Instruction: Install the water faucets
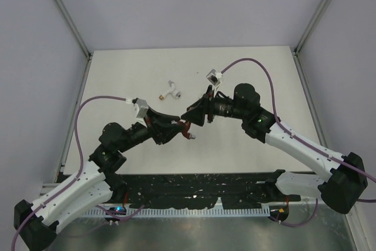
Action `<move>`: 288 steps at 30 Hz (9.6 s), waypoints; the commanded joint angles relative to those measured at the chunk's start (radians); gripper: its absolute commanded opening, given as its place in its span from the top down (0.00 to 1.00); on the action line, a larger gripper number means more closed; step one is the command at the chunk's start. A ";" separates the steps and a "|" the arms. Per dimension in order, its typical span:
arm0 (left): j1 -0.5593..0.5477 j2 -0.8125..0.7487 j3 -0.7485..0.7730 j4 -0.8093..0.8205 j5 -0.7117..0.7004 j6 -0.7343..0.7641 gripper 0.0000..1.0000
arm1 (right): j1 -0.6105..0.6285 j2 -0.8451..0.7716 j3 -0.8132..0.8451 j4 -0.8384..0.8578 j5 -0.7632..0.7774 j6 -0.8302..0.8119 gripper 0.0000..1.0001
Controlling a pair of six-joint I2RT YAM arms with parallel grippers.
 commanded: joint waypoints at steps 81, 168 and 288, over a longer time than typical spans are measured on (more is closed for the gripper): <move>-0.134 0.498 -0.254 0.894 -0.456 -0.715 0.60 | 0.216 -0.115 -0.137 -0.056 0.869 0.769 0.95; 0.018 0.173 -0.171 0.304 -0.007 -0.793 1.00 | -0.046 0.039 0.031 -0.075 0.148 0.268 0.33; 0.427 0.075 0.049 -0.308 0.266 -0.353 0.99 | -0.206 -0.011 0.006 -0.545 0.595 -0.122 0.18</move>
